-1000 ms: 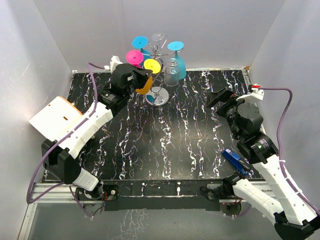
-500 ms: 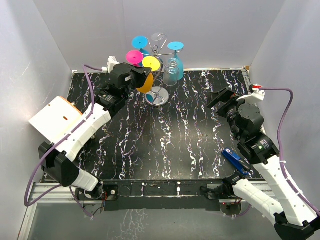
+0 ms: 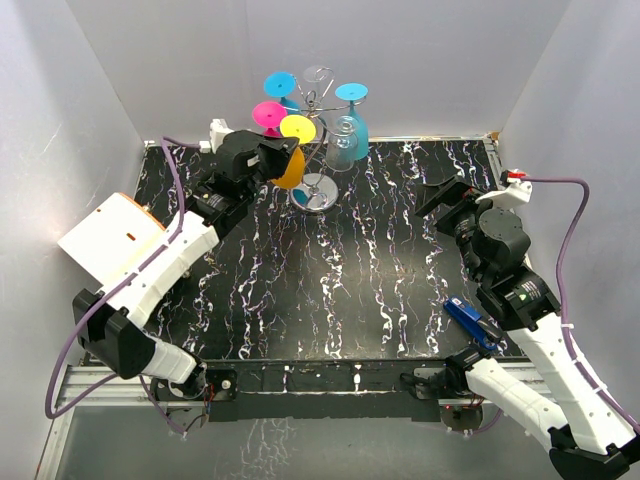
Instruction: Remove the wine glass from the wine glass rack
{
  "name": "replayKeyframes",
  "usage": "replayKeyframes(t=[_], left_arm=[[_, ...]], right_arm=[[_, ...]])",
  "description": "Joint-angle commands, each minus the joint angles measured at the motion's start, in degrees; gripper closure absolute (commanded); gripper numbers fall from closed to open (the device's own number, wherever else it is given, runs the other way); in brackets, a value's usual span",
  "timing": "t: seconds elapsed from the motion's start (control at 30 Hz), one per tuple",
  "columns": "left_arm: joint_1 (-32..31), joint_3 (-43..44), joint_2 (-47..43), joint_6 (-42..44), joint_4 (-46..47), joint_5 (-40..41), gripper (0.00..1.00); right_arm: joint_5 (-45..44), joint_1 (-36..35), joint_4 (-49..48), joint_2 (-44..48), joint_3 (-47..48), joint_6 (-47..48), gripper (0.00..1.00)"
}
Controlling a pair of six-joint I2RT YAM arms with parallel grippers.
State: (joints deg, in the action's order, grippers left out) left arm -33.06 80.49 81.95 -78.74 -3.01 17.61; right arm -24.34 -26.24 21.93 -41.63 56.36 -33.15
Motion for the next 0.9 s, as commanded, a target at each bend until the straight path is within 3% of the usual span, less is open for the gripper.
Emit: replayKeyframes(t=[0.0,0.23,0.87], left_arm=[[0.2,-0.6,-4.8,-0.4,2.1,1.1,1.00],[0.9,0.1,-5.1,1.1,1.4,4.2,1.00],[1.6,8.1,4.9,-0.1,0.8,-1.7,1.00]], right_arm=[[-1.1,0.1,-2.7,0.7,0.6,-0.3,0.02],[-1.0,0.1,-2.6,0.8,0.8,-0.3,0.02],[-1.6,0.1,-2.4,0.9,1.3,0.0,0.02]])
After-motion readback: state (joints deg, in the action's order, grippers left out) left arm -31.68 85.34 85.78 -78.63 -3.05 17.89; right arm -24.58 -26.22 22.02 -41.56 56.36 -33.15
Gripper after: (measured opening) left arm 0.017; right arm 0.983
